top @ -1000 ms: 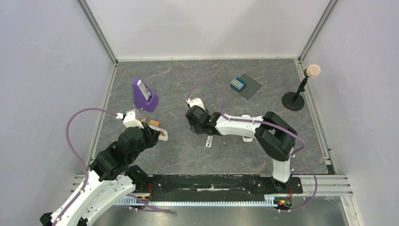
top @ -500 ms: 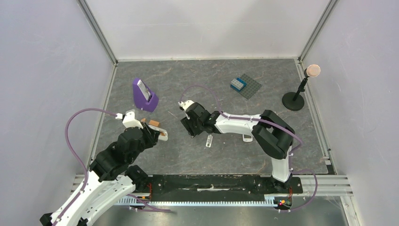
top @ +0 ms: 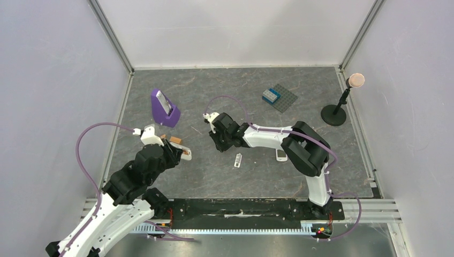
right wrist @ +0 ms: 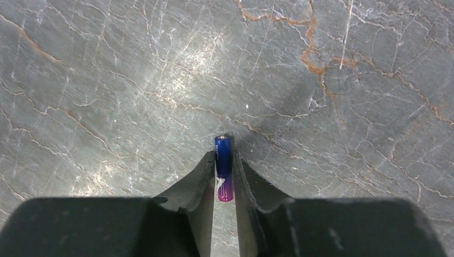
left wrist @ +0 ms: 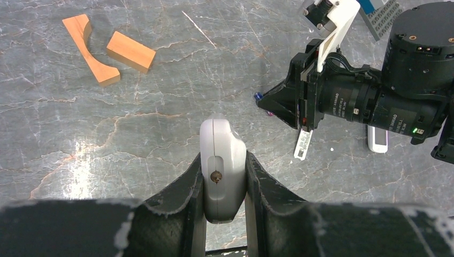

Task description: Load the batteries into the remote control

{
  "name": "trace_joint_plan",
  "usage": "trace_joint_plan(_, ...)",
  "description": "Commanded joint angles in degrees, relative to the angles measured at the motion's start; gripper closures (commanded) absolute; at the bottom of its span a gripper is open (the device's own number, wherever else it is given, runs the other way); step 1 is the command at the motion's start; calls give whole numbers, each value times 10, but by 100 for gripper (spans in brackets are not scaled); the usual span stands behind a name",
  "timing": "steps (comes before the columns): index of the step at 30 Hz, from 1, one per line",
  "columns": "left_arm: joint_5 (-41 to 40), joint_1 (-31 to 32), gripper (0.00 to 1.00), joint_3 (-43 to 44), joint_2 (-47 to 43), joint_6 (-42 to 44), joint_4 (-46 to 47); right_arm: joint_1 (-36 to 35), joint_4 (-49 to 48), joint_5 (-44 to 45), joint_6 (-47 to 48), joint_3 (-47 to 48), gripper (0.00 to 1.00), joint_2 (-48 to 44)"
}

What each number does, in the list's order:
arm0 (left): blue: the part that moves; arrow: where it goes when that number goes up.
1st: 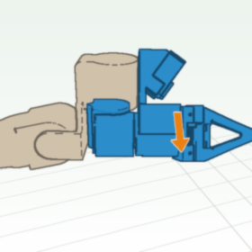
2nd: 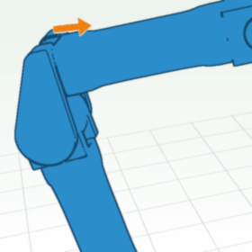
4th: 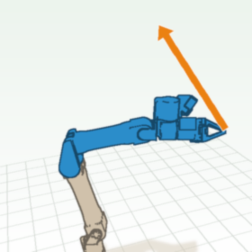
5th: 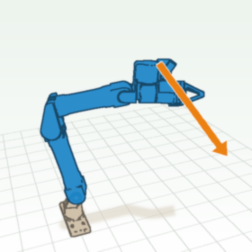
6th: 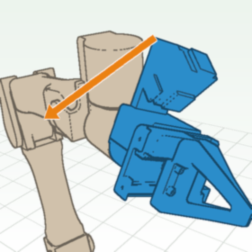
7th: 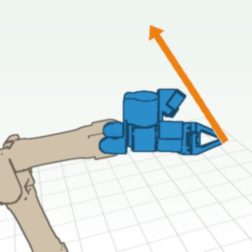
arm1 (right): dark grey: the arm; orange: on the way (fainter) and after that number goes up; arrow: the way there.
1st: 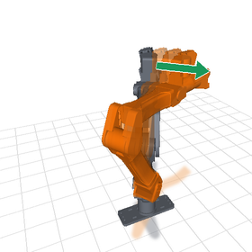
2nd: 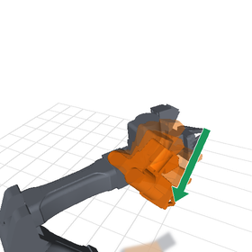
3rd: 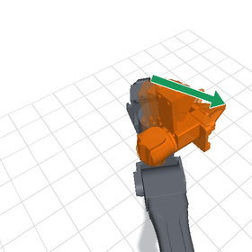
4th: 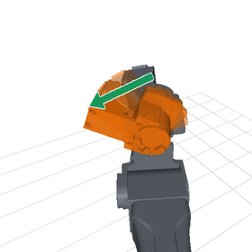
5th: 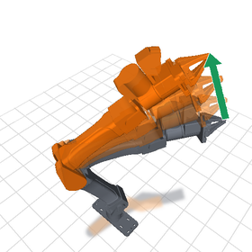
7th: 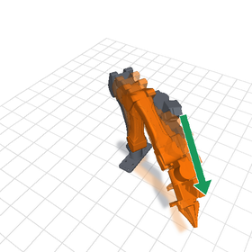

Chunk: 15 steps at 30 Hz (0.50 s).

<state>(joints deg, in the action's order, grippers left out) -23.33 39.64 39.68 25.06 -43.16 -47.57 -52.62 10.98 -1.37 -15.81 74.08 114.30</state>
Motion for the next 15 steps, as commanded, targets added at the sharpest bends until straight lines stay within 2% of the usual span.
trace_joint_plan(1,18,1,98,-4,2,0,39,2,4,0,-4,6,81,7)
trace_joint_plan(8,104,1,98,-18,12,22,85,2,-21,44,-17,-36,84,-74)
trace_joint_plan(15,227,1,98,-29,42,51,161,3,-43,54,-33,-120,84,-234)
